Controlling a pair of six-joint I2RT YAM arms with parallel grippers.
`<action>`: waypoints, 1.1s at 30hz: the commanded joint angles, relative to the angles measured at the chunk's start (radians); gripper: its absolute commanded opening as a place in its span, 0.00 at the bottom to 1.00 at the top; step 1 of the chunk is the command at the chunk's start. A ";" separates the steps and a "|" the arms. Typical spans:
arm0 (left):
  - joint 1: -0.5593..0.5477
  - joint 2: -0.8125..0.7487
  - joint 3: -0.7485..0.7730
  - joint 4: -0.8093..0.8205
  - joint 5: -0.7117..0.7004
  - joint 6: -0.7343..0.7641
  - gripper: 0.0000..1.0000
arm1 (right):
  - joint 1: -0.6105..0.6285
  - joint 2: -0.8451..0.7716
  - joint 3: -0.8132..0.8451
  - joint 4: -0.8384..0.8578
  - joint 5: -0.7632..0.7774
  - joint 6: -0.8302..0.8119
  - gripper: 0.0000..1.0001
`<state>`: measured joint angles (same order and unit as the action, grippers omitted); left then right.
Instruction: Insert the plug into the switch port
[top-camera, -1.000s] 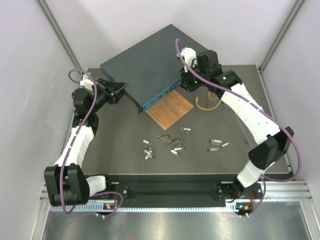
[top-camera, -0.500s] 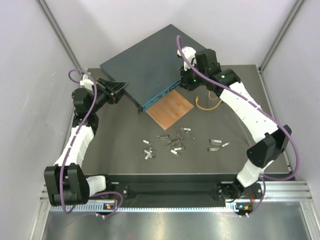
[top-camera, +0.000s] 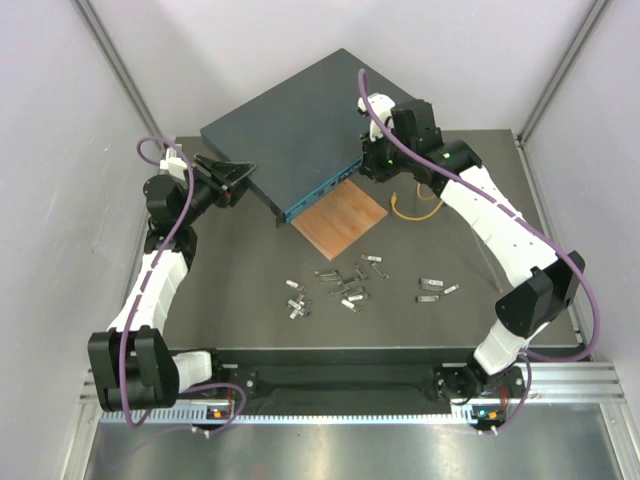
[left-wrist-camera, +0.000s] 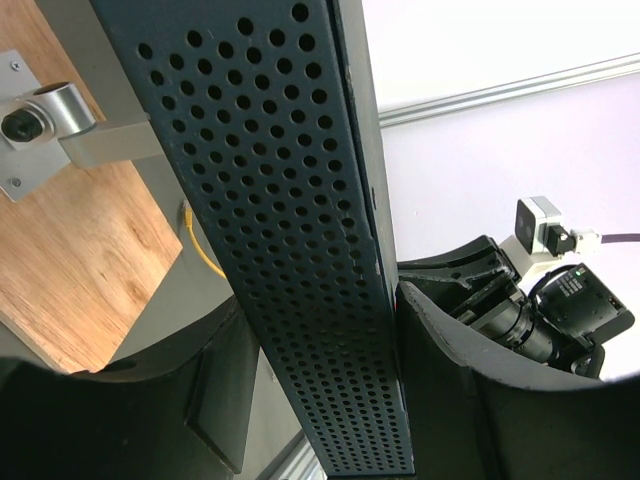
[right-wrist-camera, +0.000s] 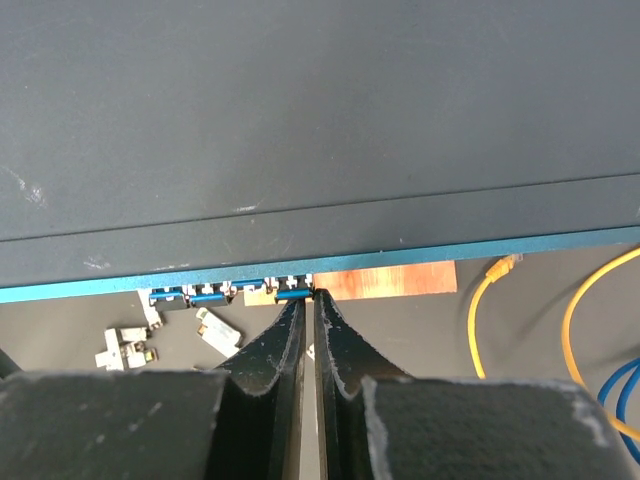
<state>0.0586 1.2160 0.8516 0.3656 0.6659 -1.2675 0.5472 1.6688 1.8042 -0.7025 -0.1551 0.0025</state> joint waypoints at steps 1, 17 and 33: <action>-0.052 0.028 0.043 0.021 0.000 0.149 0.07 | -0.001 -0.020 -0.014 0.353 0.009 0.005 0.05; -0.054 0.023 0.038 -0.016 0.008 0.184 0.06 | 0.002 0.057 0.055 0.393 -0.006 0.022 0.05; -0.019 -0.055 0.066 0.005 0.021 0.197 0.89 | -0.096 -0.242 -0.245 0.313 -0.124 -0.075 0.11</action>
<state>0.0402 1.2018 0.8879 0.2890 0.6670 -1.1332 0.4892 1.5414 1.5848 -0.4969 -0.2234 -0.0490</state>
